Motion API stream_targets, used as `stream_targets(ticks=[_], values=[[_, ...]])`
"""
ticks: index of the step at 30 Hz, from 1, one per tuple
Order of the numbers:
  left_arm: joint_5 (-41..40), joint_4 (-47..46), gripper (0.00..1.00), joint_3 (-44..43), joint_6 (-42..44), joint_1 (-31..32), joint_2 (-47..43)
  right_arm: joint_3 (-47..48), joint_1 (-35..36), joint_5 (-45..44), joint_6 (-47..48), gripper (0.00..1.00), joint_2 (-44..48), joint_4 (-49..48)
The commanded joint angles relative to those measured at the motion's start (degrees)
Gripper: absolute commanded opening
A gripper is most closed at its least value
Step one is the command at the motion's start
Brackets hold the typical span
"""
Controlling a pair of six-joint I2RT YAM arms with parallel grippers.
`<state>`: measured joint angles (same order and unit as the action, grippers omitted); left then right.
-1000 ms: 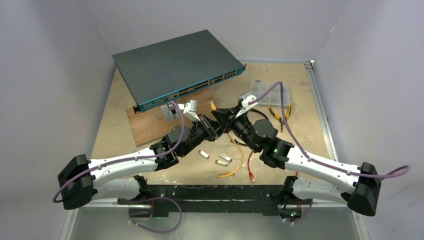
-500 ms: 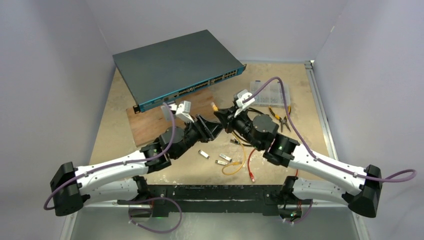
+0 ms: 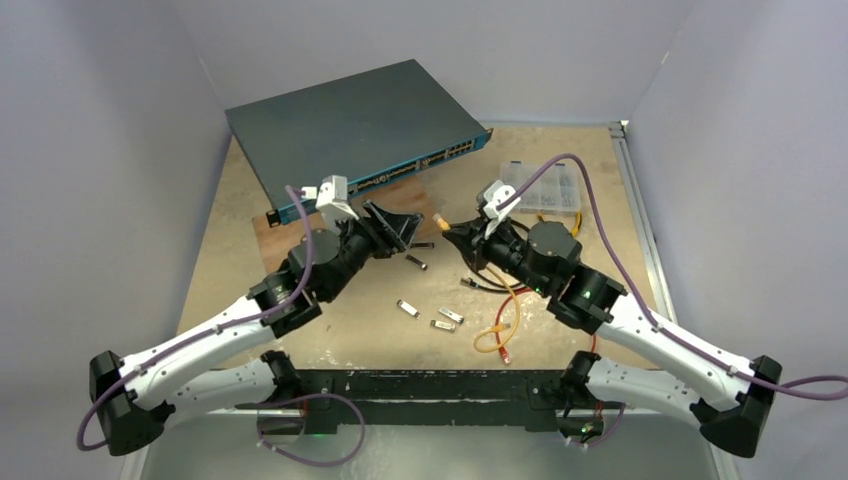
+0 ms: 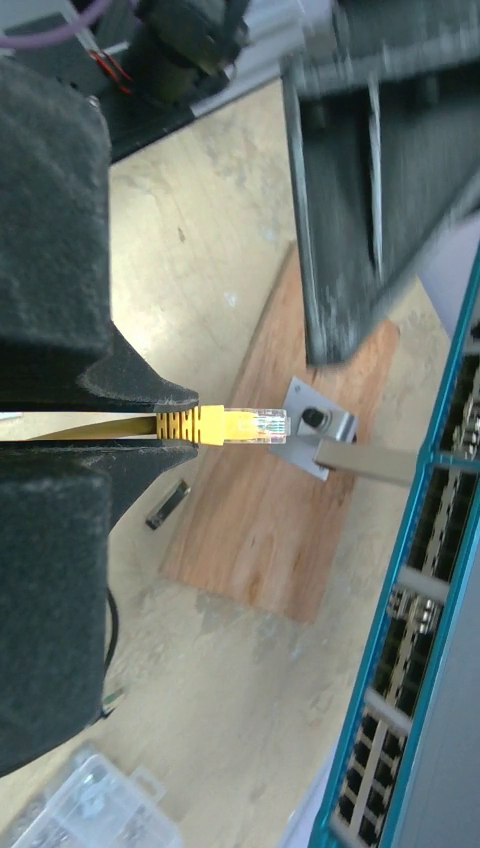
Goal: Insert the plug into the switch port
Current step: Pick up the connector from the center of the board.
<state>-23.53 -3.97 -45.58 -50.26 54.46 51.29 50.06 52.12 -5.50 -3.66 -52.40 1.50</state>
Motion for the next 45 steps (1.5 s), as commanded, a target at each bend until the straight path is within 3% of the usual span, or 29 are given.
stream_targets(ticks=[1,5,15,23,26,31,32,37,45], values=[[10.7,-5.7,0.56,-0.3,-4.9,-4.3,4.2,-1.0,0.0,7.9,3.1,0.00,0.8,-1.0],[12.0,-11.3,0.55,1.2,-7.3,-4.6,5.1,-1.0,0.0,7.9,3.4,0.00,0.0,-0.3],[11.7,-13.9,0.53,4.5,-11.8,-4.6,3.7,-3.1,0.0,7.0,2.9,0.00,-0.1,-3.2],[14.5,-18.8,0.42,7.4,-16.2,-4.6,7.0,-3.1,0.0,7.4,2.9,0.00,-0.5,-5.0],[15.1,-20.9,0.32,8.0,-16.9,-4.6,7.5,-3.1,0.0,7.7,2.9,0.00,-0.8,-5.2],[15.2,-21.3,0.01,8.3,-17.9,-4.6,7.5,-3.3,0.0,7.4,2.9,0.00,-1.0,-5.7],[15.0,-21.4,0.00,8.6,-18.3,-4.6,7.3,-3.5,0.1,7.2,2.9,0.00,-0.9,-5.9],[14.2,-23.2,0.00,10.8,-22.1,-4.6,6.6,-5.9,0.0,7.2,4.3,0.15,1.3,-9.7],[14.0,-26.1,0.00,13.1,-28.1,-4.6,7.3,-10.2,0.0,6.7,7.6,0.28,4.2,-16.0]])
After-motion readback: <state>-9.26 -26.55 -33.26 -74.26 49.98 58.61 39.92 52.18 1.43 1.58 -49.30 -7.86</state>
